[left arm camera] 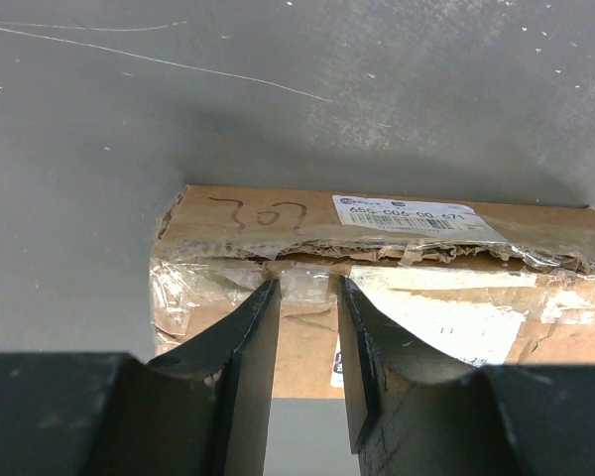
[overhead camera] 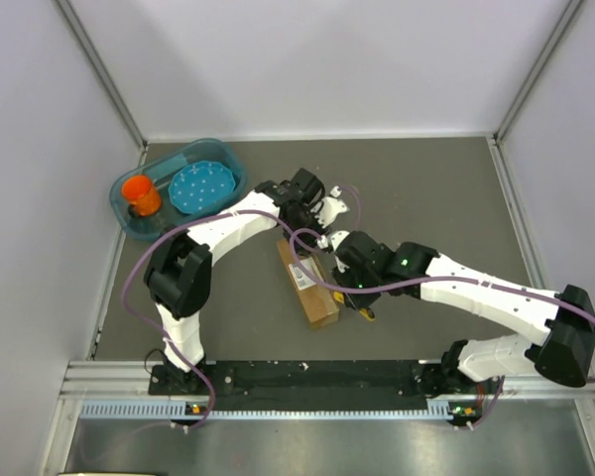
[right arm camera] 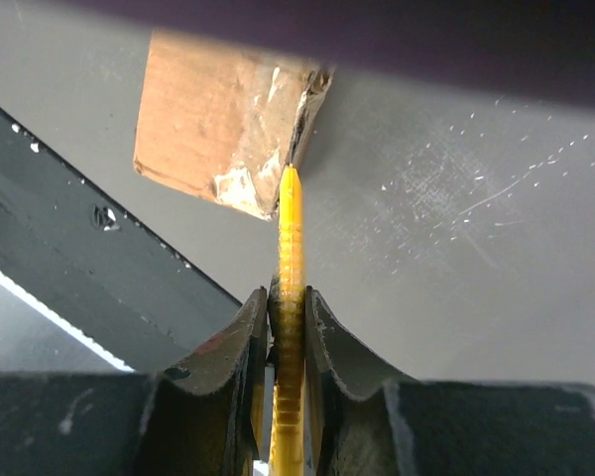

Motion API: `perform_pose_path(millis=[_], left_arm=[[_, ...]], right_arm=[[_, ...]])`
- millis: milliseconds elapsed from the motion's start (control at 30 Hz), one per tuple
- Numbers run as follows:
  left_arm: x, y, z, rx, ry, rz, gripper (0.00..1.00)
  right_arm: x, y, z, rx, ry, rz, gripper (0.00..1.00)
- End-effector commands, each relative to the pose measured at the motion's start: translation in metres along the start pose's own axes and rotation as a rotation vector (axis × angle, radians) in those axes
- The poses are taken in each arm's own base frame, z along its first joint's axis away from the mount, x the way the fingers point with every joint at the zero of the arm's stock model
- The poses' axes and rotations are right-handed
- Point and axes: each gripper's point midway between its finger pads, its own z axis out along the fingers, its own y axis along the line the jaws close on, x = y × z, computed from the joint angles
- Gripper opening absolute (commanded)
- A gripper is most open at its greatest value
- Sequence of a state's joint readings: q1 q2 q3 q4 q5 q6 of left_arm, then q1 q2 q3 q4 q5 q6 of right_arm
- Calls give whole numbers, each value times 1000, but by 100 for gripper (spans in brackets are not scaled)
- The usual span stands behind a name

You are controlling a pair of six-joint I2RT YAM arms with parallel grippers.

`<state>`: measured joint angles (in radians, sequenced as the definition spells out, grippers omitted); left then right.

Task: Unpack the express box
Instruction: Cut the express box at the center of the board.

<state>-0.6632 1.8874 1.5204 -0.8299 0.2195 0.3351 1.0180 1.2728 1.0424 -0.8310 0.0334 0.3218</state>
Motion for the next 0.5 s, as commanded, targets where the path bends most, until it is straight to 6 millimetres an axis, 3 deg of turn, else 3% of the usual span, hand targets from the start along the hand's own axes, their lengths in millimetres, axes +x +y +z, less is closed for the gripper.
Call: perform_pose_path(millis=[0, 300, 467], left_arm=[[58, 11, 21, -39, 203, -53, 36], [58, 11, 19, -40, 199, -54, 36], [59, 11, 18, -42, 201, -55, 36]], right_arm=[[20, 16, -16, -99, 111, -25, 0], [31, 18, -20, -119, 148, -21, 0], [10, 4, -35, -31, 59, -28, 0]])
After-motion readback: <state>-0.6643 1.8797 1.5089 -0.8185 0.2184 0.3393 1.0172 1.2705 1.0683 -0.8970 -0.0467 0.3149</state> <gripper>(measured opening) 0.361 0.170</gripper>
